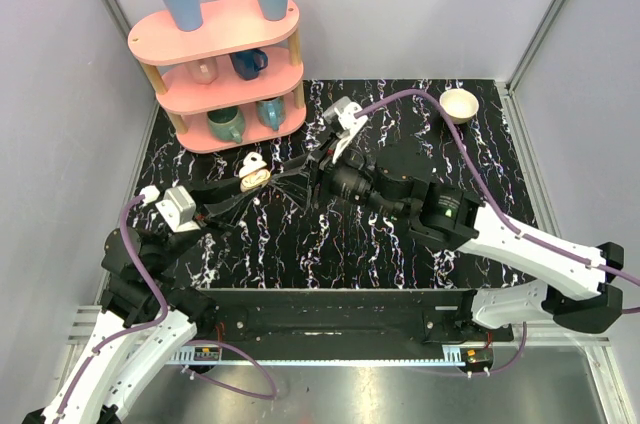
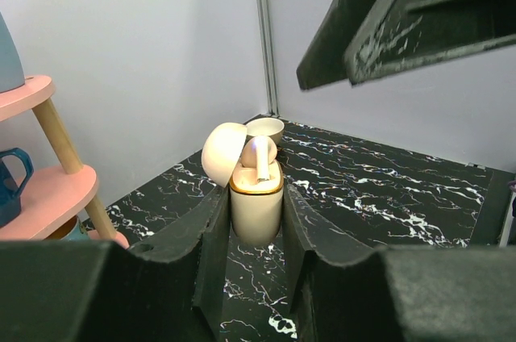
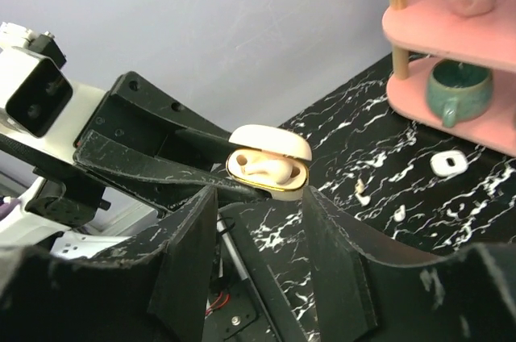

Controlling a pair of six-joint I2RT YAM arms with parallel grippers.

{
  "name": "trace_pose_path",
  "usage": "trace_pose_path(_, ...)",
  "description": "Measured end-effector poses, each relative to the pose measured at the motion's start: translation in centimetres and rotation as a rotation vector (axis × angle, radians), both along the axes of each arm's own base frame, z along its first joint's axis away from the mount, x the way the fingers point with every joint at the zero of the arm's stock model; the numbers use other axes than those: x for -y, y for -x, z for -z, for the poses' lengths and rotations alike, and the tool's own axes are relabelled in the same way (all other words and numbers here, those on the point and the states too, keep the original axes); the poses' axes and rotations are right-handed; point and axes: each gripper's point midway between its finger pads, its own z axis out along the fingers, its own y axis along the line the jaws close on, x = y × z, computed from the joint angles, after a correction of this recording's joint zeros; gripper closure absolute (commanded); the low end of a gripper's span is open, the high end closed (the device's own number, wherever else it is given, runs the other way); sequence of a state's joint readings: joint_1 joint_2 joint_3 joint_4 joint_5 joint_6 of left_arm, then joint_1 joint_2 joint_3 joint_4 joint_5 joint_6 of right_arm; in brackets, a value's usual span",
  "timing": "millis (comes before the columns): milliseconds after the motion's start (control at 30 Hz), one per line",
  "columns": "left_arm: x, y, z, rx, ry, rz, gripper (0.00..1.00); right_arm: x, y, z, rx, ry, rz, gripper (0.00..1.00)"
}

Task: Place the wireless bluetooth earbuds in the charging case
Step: Pick up the left earbud from the charging case.

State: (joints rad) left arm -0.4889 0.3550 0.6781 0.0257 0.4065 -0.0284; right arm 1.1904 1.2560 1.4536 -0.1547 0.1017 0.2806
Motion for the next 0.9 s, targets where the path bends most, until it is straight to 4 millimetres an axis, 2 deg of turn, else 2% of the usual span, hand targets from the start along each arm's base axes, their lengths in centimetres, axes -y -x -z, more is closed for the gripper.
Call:
trace_pose_path(167, 0.0, 0.0, 0.0, -0.003, 0.003, 0.001, 1.00, -0.3, -0.6, 1.5, -0.083, -0.014, 0.009, 0.44)
trace_pose_path(300, 0.0, 0.0, -0.1, -0.002, 0.006, 0.003, 1.00, -0.1, -1.4, 0.8, -0.119, -0.064, 0.020, 0.45)
trace_pose_path(400, 0.0, 0.1, -0.2, 0.003, 0.009, 0.003, 1.00, -0.3, -1.9, 0.2, -0.139, -0.103, 0.008, 0.50)
trace_pose_path(467, 0.0, 0.1, -0.3, 0.007, 0.011, 0.003, 1.00, -0.6, -2.1, 0.4, -0.155, -0.109, -0.004, 0.50)
trace_pose_path(667, 0.0, 0.1, -0.6, 0.019, 0.017, 0.003, 1.00, -1.9, -1.7, 1.1, -0.187, -0.113, -0.061, 0.53)
trace_pose_path(900, 0.0, 0.1, -0.7, 0.019, 0.019, 0.003, 1.00, -2.2, -1.3, 1.0, -0.198, -0.125, -0.089, 0.53)
